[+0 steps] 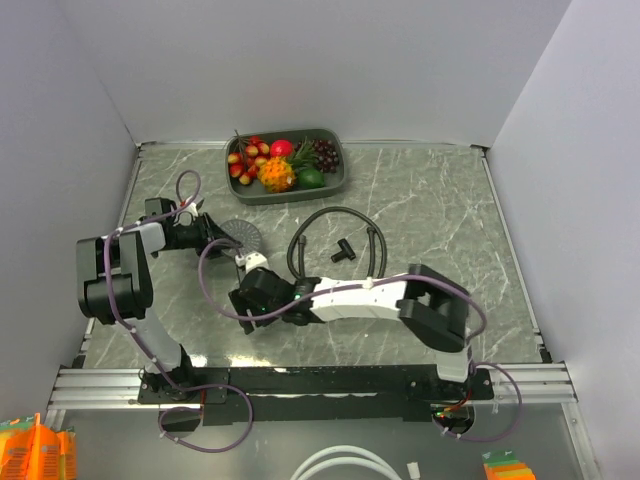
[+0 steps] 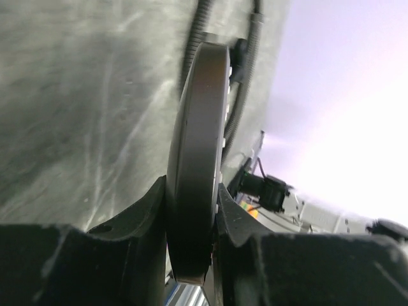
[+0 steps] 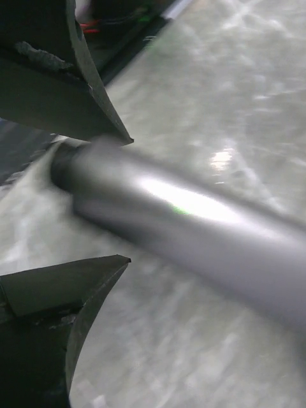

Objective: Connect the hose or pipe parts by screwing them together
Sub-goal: Pick up the bathroom fixture from the center of the board, then pick up the pipeline from the center of the board.

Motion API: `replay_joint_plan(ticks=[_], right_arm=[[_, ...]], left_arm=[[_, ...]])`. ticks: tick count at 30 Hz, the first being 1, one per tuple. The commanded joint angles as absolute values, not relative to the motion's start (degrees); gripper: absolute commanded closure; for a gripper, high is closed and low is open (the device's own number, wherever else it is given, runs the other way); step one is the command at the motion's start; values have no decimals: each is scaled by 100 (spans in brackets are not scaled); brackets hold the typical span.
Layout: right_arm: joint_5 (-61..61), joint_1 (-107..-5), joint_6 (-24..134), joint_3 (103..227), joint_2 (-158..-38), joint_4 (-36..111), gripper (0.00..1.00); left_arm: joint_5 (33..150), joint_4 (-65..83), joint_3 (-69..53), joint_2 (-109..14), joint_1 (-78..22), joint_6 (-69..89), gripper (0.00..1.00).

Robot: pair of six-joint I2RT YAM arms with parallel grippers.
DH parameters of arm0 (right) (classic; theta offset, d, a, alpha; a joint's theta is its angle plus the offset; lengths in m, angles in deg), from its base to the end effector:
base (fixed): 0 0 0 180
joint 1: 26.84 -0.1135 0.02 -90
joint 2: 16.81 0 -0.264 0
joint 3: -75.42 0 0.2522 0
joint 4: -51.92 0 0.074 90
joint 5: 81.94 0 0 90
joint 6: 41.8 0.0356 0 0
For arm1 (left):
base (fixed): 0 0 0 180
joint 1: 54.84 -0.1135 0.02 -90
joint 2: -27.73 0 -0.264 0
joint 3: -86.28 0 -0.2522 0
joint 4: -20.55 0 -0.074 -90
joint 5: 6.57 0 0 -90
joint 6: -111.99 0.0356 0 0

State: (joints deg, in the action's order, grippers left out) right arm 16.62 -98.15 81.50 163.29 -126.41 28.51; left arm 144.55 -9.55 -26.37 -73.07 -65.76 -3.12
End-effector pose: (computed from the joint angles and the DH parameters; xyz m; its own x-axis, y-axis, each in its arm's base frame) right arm 0.1396 0.3960 0.1914 -0.6857 -0.3326 -0.6475 -0.6301 0.7166 0.2991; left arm 0.3206 0.0301 0.1522 -0.9197 -0.3862 -0.0706 -0.1091 0.4243 -0.8989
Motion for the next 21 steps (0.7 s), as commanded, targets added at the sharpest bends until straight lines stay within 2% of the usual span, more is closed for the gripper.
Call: replay_joint_plan(ticks=[1,5,8,11,12,17,21], right_arm=[[1351,-9654,7668,16039,-11291,2639,22],[1491,-9382,7545,15415,-10410,2254,24],[1763,-8900,7614,15352,-10005,1579,27],[1992,-8363,7764,15344,-10039,1119,35],[2036,-8249,7730,15326,-10092,1118,36],[2414,-8019,7519,15641,-10768,1118,40],[2485,-7923,7404,15818,-11252,1573,41]], left_arm=[[15689,-491,-2695,-7203,-6653,28,99],[16120,-612,-2652,-7185,-6671,291,99],[16656,-1427,-2468,-7369,-6697,1158,99],[17201,-4688,-1723,-8027,-6706,4419,99],[17298,-7188,-1207,-8656,-6697,7259,99],[17536,-7187,-1412,-8987,-6917,7305,99],[17536,-7178,-1413,-8252,-6952,7174,99]])
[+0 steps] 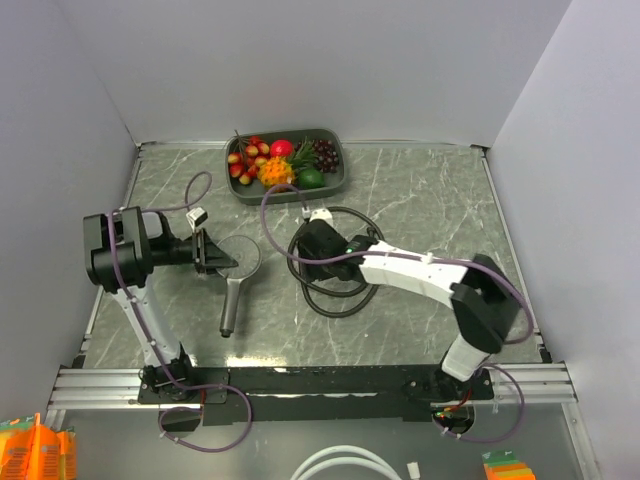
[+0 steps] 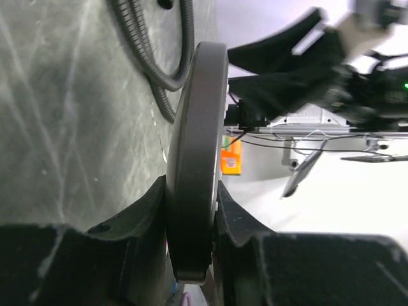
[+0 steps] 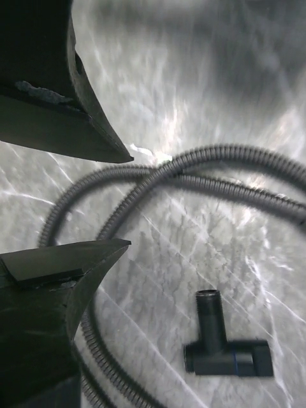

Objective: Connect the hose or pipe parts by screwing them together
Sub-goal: Pick up the pipeline from the center of the board.

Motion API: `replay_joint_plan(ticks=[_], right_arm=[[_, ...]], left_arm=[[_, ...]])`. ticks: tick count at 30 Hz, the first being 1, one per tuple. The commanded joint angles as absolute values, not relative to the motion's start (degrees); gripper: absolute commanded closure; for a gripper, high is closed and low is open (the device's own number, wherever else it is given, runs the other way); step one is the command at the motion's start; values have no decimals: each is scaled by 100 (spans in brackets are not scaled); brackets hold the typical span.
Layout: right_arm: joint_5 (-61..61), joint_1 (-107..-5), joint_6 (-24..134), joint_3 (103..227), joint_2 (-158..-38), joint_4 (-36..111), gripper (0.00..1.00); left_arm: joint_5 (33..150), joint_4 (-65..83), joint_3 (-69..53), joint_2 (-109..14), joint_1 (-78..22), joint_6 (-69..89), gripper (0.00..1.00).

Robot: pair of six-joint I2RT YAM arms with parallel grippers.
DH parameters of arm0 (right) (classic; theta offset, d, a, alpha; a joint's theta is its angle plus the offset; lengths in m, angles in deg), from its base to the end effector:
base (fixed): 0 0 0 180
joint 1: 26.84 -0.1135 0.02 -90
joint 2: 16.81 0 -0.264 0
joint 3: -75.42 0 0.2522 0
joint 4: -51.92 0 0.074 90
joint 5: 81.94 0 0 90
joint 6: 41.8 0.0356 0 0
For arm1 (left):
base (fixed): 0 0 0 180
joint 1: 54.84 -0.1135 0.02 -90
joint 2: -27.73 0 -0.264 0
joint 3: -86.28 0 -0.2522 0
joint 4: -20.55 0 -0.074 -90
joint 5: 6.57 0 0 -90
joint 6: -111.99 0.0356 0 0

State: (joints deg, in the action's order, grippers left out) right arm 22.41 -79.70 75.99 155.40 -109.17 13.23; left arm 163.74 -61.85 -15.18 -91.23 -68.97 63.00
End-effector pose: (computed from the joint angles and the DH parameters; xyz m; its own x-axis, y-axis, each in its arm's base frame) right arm 0.2156 0.2700 0.2388 -0.7317 -0.2180 -0.6458 -0.3811 0.9164 0.1224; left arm 0.2961 0.0383 0.1137 -0.9819 -0.1333 -0.1346 0.1128 0.1594 -0.9808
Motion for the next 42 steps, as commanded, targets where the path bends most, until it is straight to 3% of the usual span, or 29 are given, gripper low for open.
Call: replay_joint_plan(ticks=[1,7,13,17,21,22,23,24,25,26,27,30,34,42], right_arm=[[2459,-7896,7360,15853,-11322,1688,42],[2353,-7659,7229,16599,-12183,1969,43],[2300,-7536,7290,16951,-12772,2365,43],[2283,-7536,7334,17004,-12948,2392,39],[2274,-7536,7378,17013,-13063,2392,33],[2256,-7527,7386,16996,-13054,2409,32],[2256,-7536,7386,16978,-13054,2462,32],[2265,-7527,7395,16961,-13054,2471,32],[2239,-7501,7404,16978,-13080,2454,32],[2230,-7475,7413,16995,-13081,2419,32],[2256,-7466,7413,17013,-13089,2418,31],[2248,-7404,7404,17031,-13098,2418,31],[2257,-7281,7369,17048,-13168,2436,34],[2177,-7123,7299,17382,-13484,2462,39]], left_arm=[[17536,-7170,-1412,-8101,-6952,7112,99],[17597,-7170,-641,-7607,-6935,6286,99],[18037,-7143,2001,-8748,-6365,5174,98],[17984,-7161,2489,-9276,-6021,4591,98],[17259,-7100,4348,-9549,-5994,3432,98],[16950,-6838,5354,-9698,-5933,2333,98],[16364,-6279,5373,-9621,-5924,1356,99],[15749,-3402,4859,-9237,-5933,206,98],[14977,-1659,2662,-8685,-6124,-1998,99],[14918,777,1500,-7653,-6248,-3334,99],[14960,2960,766,-7399,-6327,-4287,99],[15171,2246,434,-7160,-6337,-4017,99],[15646,4024,-1302,-6703,-6337,-4841,99],[16199,3941,-2423,-6298,-6293,-4070,99]])
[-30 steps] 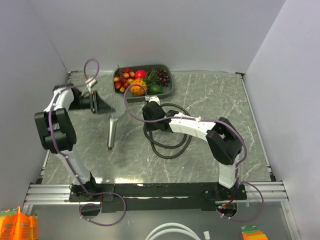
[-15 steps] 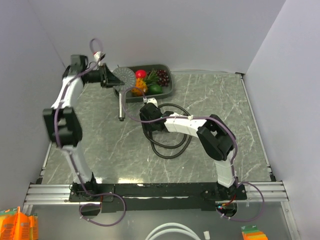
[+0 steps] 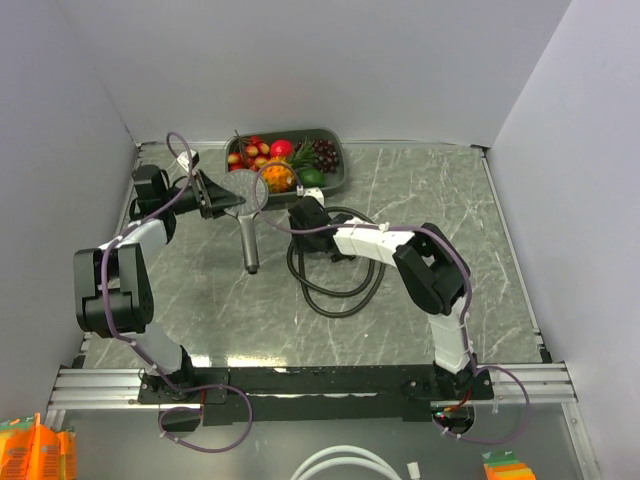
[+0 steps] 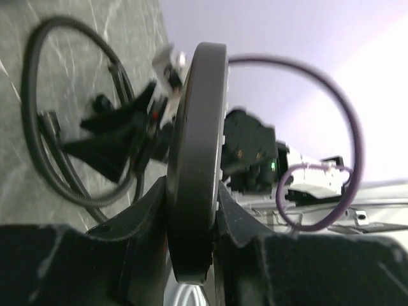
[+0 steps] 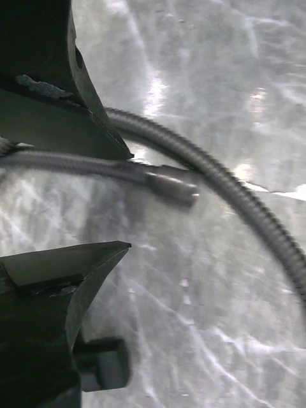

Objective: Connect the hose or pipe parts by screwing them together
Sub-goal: Pick up the pipeline from the center of the board.

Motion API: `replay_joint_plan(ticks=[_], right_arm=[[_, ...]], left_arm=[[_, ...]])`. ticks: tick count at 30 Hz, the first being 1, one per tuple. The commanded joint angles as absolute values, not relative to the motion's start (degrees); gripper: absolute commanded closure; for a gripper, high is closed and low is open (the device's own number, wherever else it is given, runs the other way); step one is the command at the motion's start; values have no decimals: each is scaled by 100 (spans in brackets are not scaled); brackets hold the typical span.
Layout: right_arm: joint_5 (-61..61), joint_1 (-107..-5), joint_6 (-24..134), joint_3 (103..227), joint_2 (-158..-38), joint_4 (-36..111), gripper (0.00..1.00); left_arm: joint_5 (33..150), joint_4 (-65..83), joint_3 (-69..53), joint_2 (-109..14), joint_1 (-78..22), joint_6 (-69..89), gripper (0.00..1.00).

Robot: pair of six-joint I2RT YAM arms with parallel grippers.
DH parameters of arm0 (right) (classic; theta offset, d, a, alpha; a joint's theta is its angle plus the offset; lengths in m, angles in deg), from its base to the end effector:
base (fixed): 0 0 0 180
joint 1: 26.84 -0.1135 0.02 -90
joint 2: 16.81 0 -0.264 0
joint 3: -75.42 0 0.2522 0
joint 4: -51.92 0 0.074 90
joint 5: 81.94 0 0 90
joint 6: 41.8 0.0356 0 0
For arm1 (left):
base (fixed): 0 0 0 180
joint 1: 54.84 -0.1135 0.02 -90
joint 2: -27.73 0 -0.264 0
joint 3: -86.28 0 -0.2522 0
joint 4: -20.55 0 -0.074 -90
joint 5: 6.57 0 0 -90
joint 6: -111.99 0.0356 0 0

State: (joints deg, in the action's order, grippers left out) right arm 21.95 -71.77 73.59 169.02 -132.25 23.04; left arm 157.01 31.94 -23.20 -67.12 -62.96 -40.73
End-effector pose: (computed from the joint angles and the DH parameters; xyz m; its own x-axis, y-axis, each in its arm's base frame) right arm 0.3149 0.3020 0.1740 -0.7429 -0.1532 -0.6516 -0.2872 0.9523 0.1036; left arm 0.3553 0.0162 0.2538 -0.8887 -0.3806 -0.2558 0.2089 0.1607 -0.9647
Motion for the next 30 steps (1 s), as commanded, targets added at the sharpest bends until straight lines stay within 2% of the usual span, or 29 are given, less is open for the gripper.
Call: replay_joint_plan(ticks=[1,7,16,22,27,30], right_arm=[[2160,-7114,7290,17417,-13572,2480,39],[2107,-7114,7307,17812,-13906,2384,40],[2230,-7088,7474,18121,-14153,2067,58],[2247,-7088,7430,18164,-14232,1953,60],[2239,-7096,7457,18165,-14267,1812,55],[2274,-7123,7474,18016,-14101,1812,39]], left_arm=[[16218,3827,-2475,-6272,-6302,-3937,99],[16261,2332,-2484,-6315,-6302,-2636,99],[16323,1086,-2423,-6482,-6521,-1582,99],[16341,549,-2485,-6561,-6618,-974,99],[16350,424,-2493,-6518,-6618,-886,99],[16323,451,-2529,-6447,-6618,-904,99]])
